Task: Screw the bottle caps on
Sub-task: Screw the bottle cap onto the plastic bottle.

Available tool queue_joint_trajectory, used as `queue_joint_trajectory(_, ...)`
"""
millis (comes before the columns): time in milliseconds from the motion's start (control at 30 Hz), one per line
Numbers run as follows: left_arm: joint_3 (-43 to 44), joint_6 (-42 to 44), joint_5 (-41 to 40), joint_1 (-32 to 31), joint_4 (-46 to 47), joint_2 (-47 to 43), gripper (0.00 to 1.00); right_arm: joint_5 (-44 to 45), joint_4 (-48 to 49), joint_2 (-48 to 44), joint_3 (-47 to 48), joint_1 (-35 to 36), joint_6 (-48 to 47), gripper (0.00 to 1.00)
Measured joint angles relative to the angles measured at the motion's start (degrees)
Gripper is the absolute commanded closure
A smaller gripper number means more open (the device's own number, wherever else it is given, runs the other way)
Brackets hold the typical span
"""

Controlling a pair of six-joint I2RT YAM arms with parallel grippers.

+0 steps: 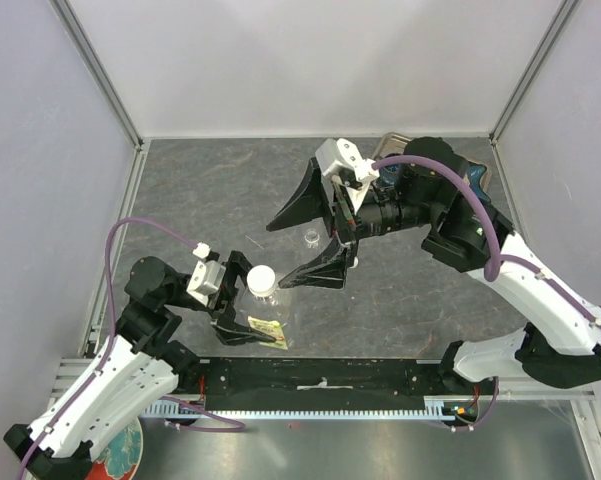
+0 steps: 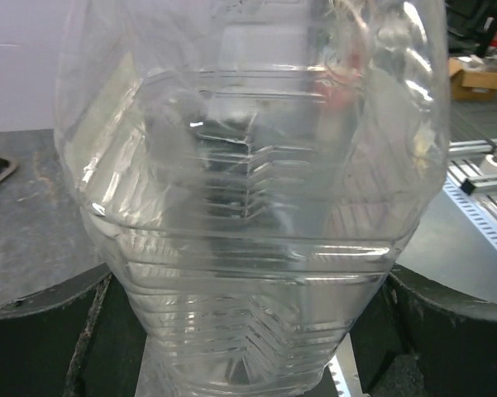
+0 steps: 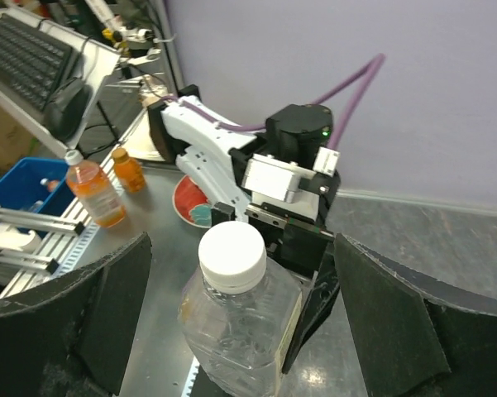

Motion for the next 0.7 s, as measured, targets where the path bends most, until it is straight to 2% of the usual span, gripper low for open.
queue_joint_trajectory(233, 0.0, -1.86, 5.57, -0.02, 1.2, 1.03, 0.98, -8.13, 4.11, 2.62, -0.07, 0.0, 1.36, 0.02)
queue_joint_trajectory(700, 0.9, -2.12, 5.84, -0.04, 2.34, 3.41, 0.98, -14.78, 12.2, 6.58, -6.34, 1.42, 6.32, 0.11)
